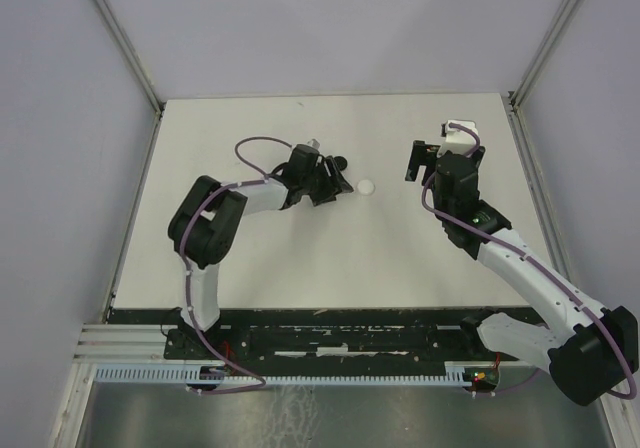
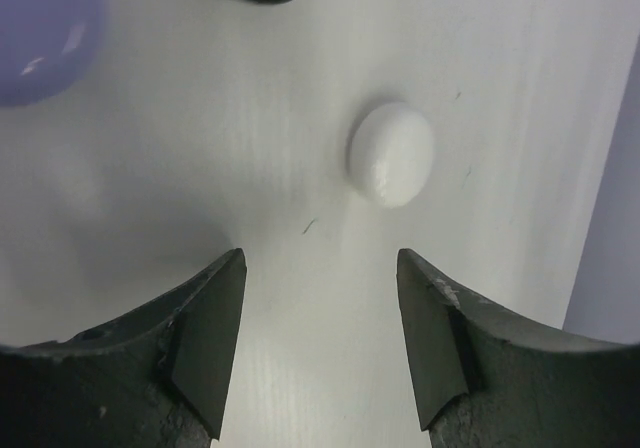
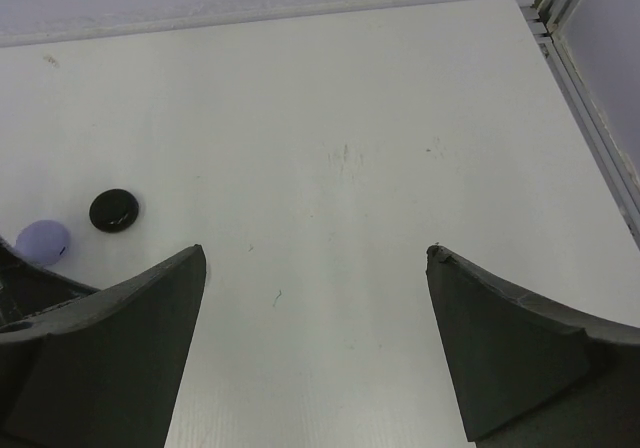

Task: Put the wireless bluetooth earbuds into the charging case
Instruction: Reset both arms

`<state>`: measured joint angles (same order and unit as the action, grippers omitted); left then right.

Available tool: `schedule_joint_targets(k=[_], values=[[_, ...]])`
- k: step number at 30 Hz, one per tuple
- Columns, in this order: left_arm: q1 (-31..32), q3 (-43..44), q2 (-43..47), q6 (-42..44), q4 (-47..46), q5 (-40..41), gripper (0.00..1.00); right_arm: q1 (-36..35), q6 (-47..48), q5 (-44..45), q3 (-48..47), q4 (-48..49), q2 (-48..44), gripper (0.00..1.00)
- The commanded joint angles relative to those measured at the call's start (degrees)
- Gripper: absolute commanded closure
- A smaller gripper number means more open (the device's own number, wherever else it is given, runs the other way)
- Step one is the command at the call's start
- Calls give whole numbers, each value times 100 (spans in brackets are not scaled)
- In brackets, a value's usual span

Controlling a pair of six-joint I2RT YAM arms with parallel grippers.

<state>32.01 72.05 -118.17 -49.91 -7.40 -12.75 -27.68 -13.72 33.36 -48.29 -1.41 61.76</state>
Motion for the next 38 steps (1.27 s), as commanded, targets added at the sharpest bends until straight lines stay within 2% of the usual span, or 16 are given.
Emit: schedule_joint_targets(k=[1,7,9,11,13,14,24,29,32,36,38], values=[[-422,-931,1159,394,-46,725,31,18,-93,-36,-33,77,-43,1],[-1744,-2823,2850,89,-922,1218,30,184,-502,320,-345,-539,282,1],[-2287,-3363,3432,-51,-1147,1426,27,289,-618,330,-441,-737,408,0],[-2747,-3771,4026,-126,-1285,1708,21,352,-634,345,-440,-761,472,0],[-3080,-3996,4381,-107,-1199,1948,8,413,-653,341,-443,-768,490,0],[-3137,-4051,4525,-96,-1143,2121,0,434,-658,325,-437,-771,480,0],[-3201,-4314,5126,18,-1205,2362,1,597,-764,343,-292,-672,392,0],[-3203,-4294,5213,87,-1198,2226,1,667,-1192,168,-250,-466,407,0],[-3201,-4233,5174,68,-1131,2098,1,674,-1767,861,-587,-824,673,0],[-3206,-4118,5106,63,-995,1950,1,668,-2673,1916,-1476,-2233,1247,0],[-3208,-4098,5125,76,-951,1931,1,665,-2682,2017,-1462,-2167,1226,1]])
